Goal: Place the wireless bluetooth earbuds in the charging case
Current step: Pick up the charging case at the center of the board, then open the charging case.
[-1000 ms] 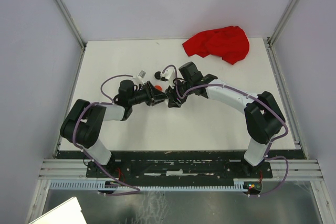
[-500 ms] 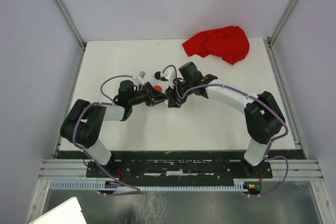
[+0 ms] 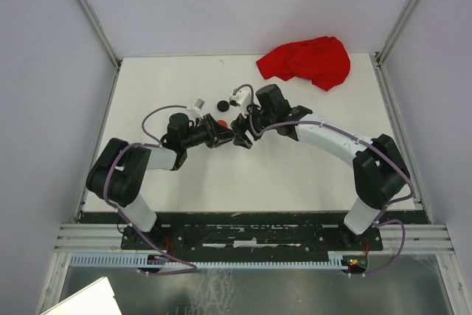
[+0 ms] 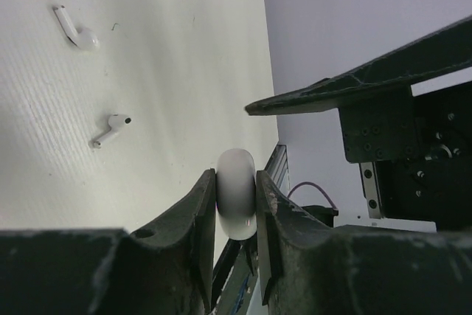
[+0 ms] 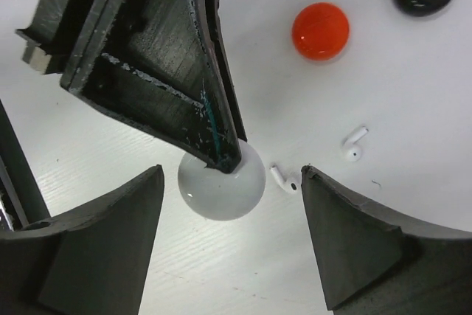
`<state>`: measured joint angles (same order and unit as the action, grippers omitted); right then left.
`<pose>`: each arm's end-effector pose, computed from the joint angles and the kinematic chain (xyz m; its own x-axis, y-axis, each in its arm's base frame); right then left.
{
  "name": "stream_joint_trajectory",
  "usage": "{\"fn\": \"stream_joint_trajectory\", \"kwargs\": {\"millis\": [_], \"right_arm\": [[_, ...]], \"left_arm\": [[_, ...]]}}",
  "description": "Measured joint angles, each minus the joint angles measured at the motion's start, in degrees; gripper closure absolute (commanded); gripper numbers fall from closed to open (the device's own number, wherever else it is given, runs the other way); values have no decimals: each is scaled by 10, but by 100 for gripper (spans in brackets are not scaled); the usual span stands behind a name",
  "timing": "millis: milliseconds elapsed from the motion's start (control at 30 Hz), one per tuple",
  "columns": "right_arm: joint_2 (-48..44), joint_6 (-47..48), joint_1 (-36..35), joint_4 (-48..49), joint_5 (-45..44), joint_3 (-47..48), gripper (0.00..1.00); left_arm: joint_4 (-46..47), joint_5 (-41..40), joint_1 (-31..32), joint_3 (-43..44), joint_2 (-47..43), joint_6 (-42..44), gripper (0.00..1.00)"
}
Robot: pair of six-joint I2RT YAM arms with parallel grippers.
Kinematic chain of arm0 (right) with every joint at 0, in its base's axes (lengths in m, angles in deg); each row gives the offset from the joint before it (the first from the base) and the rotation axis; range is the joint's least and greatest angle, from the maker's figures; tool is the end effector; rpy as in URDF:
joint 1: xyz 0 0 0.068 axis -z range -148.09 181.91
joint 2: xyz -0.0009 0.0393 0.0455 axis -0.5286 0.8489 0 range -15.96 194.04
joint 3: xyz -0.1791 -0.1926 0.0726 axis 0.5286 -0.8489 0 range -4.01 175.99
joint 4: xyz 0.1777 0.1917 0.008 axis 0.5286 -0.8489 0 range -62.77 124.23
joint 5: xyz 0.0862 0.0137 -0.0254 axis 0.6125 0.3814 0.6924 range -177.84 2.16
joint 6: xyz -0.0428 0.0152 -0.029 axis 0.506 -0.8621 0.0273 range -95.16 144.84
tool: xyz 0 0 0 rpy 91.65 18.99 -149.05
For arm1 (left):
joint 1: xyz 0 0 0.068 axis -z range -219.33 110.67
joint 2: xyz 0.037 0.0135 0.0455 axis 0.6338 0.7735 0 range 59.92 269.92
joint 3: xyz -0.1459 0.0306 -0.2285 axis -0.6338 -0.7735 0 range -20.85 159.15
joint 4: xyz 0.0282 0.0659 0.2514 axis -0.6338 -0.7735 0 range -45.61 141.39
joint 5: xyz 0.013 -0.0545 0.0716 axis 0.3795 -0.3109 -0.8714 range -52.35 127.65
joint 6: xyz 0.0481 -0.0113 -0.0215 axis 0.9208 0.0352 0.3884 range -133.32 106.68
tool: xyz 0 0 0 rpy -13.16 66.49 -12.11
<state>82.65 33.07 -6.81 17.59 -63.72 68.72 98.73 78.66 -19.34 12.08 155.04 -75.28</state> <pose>0.2911 0.2518 0.2496 -0.4066 -0.4934 -0.7689 -0.8731 0.4578 0.1678 0.2818 -0.1273 0.1620 -0.8670 -0.3933 -0.3060 0.1889 0.3089 -0.9322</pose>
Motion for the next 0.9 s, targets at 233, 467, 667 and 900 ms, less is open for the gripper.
{"fn": "stream_joint_trajectory", "kwargs": {"millis": [233, 467, 667, 900], "right_arm": [[-83, -61, 1, 70, -83, -51, 8], [-91, -172, 2, 91, -229, -54, 7], [-86, -237, 2, 97, -299, -66, 7], [-75, -252, 2, 91, -308, -66, 7]], "left_arm": [[52, -68, 0, 0, 14, -68, 97], [141, -155, 0, -22, 28, -155, 97], [186, -191, 3, -30, 28, -186, 97], [193, -198, 11, -30, 28, -192, 97]]}}
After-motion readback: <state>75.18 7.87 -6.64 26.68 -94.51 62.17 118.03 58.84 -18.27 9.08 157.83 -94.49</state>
